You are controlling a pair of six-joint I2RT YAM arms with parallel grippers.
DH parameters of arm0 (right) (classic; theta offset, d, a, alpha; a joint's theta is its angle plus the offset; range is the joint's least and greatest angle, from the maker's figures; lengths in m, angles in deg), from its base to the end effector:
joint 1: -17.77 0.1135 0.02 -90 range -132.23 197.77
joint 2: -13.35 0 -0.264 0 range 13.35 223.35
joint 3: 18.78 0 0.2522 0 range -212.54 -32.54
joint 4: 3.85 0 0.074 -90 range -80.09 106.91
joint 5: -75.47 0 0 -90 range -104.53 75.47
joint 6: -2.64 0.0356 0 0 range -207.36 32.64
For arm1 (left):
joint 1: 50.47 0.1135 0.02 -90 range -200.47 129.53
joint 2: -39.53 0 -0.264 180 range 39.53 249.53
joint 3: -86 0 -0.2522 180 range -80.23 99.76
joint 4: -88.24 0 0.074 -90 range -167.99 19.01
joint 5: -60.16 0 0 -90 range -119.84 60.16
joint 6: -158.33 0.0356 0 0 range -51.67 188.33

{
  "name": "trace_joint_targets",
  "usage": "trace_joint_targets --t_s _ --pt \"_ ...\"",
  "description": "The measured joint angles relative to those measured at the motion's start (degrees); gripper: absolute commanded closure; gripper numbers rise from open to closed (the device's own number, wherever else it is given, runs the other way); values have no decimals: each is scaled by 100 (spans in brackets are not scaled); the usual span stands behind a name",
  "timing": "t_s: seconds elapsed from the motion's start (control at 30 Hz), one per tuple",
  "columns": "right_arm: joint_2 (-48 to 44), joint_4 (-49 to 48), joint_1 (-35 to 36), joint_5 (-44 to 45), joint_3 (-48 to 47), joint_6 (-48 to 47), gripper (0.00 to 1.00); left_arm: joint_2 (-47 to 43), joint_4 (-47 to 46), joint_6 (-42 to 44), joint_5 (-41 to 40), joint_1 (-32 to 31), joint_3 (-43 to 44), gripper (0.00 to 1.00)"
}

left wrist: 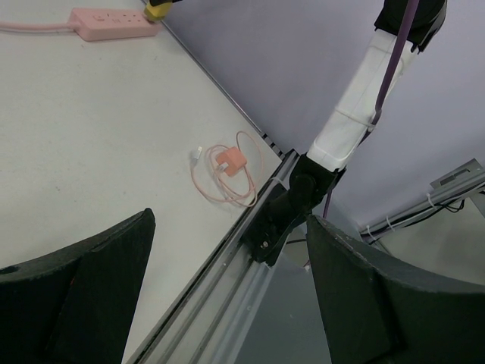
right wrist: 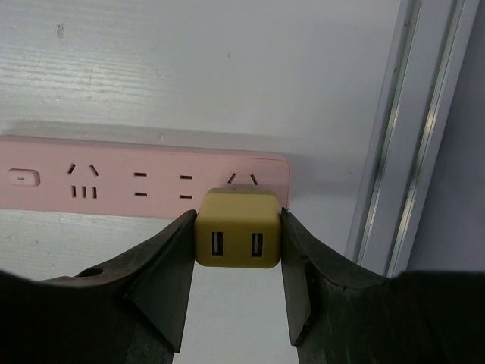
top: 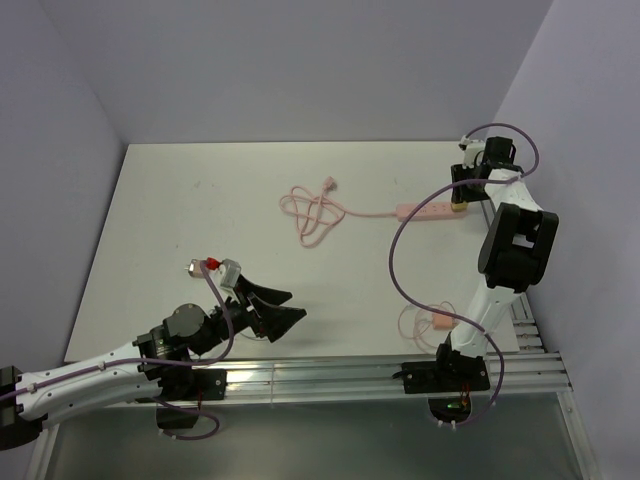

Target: Insert the plug

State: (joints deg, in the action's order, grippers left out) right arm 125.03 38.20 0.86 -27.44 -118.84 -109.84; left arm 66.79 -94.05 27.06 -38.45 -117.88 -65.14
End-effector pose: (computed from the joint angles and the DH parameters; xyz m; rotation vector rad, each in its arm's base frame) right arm 0.4127 -0.1172 0.2205 -0.2118 2.4648 -0.0100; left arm 0.0611 -0.1331 0.2489 0.2467 1.6581 -1.3797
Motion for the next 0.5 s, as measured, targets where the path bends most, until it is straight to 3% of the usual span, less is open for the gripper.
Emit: trace_joint_targets --t_s 0.23,0.5 --pt "-13 -55 13 35 81 -114 100 37 0 2 37 33 0 13" --pt "-420 -531 2 195 800 -131 100 -24 -37 2 83 66 0 13"
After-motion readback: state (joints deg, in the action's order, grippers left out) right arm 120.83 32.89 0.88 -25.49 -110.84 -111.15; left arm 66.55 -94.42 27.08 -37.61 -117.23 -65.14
